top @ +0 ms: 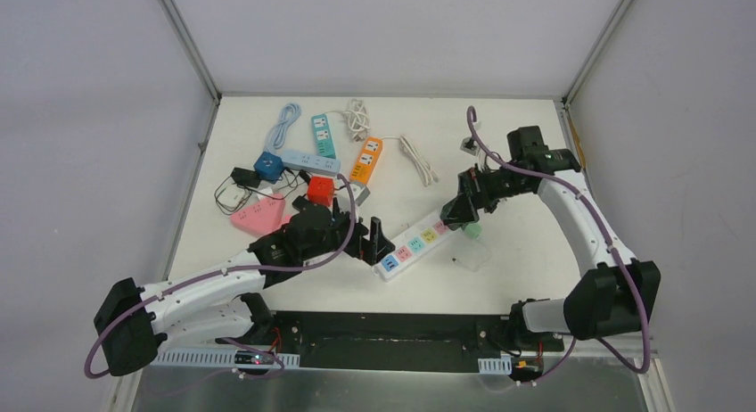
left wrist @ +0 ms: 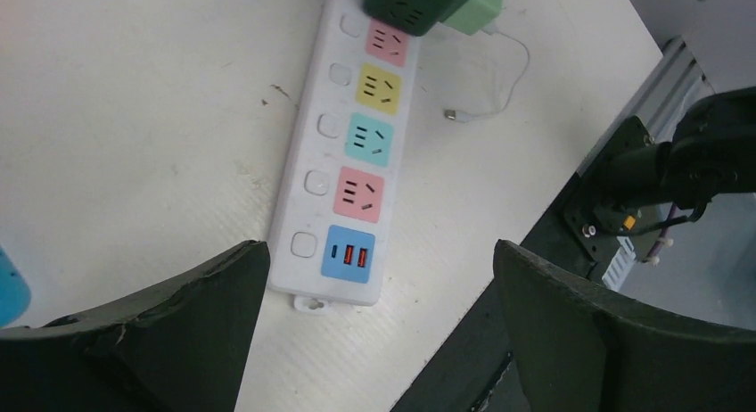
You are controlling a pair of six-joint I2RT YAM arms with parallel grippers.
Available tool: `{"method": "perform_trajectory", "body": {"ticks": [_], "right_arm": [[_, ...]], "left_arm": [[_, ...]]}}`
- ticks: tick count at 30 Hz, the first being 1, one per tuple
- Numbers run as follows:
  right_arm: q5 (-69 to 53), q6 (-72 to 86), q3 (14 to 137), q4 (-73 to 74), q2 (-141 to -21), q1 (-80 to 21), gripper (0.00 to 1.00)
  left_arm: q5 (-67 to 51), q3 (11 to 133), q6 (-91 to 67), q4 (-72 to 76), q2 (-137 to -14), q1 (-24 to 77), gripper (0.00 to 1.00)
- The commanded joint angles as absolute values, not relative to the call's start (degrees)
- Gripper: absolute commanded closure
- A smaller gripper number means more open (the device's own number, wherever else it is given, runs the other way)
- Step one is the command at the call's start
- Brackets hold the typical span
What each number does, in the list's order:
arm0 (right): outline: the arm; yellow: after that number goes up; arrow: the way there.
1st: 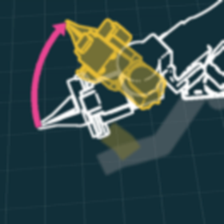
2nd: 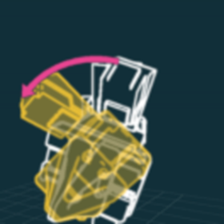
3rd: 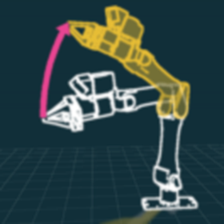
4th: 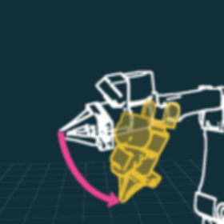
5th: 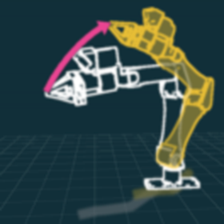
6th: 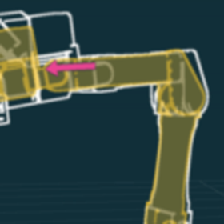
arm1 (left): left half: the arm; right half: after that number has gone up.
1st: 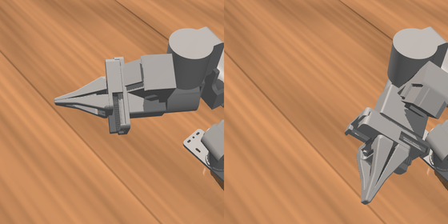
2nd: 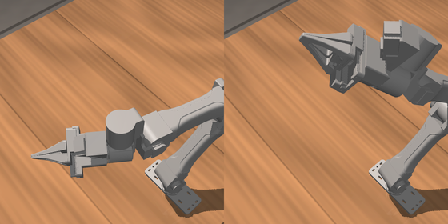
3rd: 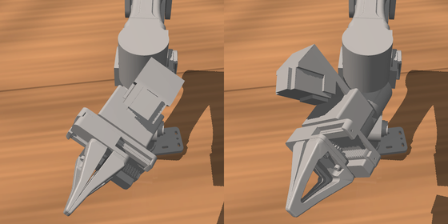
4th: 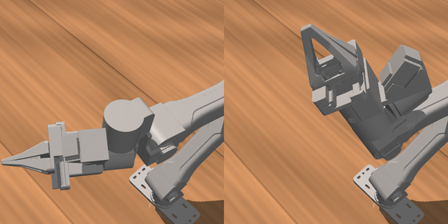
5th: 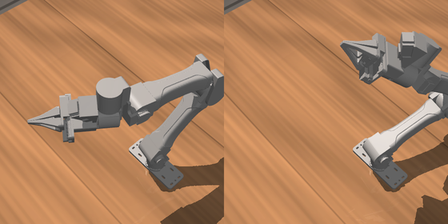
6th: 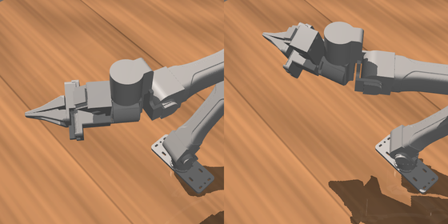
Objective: Pull the plug off the socket
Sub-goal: Remove the plug from the socket.
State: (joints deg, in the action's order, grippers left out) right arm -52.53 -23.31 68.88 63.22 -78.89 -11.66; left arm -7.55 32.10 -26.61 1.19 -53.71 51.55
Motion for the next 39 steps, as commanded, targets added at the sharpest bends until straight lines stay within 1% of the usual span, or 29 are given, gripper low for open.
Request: {"method": "perform_trajectory", "body": {"ticks": [1, 3, 6, 8, 11, 13, 14, 16, 20, 22, 25, 29, 34, 39], "right_arm": [[-56.9, -26.8, 68.0, 58.7, -72.2, -8.2, 0.00], [-59.8, -26.4, 64.2, 54.0, -69.4, -6.7, 0.00], [-62.9, -26.6, 57.3, 45.4, -65.3, -6.1, 0.00], [-59.6, -27.8, 55.0, 42.2, -62.6, -6.0, 0.00], [-48.1, -25.0, 50.5, 32.5, -56.9, -5.8, 0.00], [-48.1, -25.0, 48.2, 27.5, -56.0, -5.1, 0.00], [-39.2, -21.6, 47.8, 26.8, -56.6, -4.8, 0.00], [-36.7, -22.6, 47.0, 26.5, -58.2, -4.4, 0.00], [-32.6, -30.9, 43.5, 26.0, -57.5, -4.4, 0.00], [-32.2, -33.3, 41.8, 26.0, -56.7, -4.4, 0.01], [-33.7, -36.1, 40.0, 26.5, -57.0, -4.4, 0.05], [-34.0, -37.3, 39.6, 27.1, -60.0, -4.4, 0.10], [-34.0, -37.3, 41.8, 30.0, -65.1, -4.4, 0.10], [-34.0, -37.3, 41.6, 29.5, -67.7, -5.2, 0.10]], "left_arm": [[-2.2, 32.3, -19.1, 7.5, -55.8, 56.3, 0.01], [-0.3, 32.0, -15.9, 8.6, -57.5, 57.5, 0.01], [-0.6, 31.6, -12.0, 11.5, -60.6, 57.9, 0.01], [-1.6, 31.7, -9.5, 13.3, -62.8, 58.2, 0.01], [-0.5, 31.3, -5.9, 15.8, -65.3, 59.4, 0.01], [1.7, 30.4, -2.8, 18.1, -66.7, 60.5, 0.01], [2.2, 29.9, -1.5, 19.3, -67.6, 60.8, 0.01], [2.8, 29.5, -0.5, 20.4, -69.3, 60.9, 0.01], [1.8, 29.6, 1.1, 21.0, -71.9, 61.1, 0.01], [1.5, 29.1, 1.0, 22.2, -72.4, 61.1, 0.01], [1.5, 28.2, 1.1, 24.4, -73.4, 61.2, 0.01], [0.7, 28.2, 0.7, 25.9, -74.8, 61.2, 0.01], [0.1, 27.6, 0.1, 28.8, -76.5, 61.3, 0.01], [0.1, 28.1, -1.8, 29.6, -78.4, 61.6, 0.02]]}}
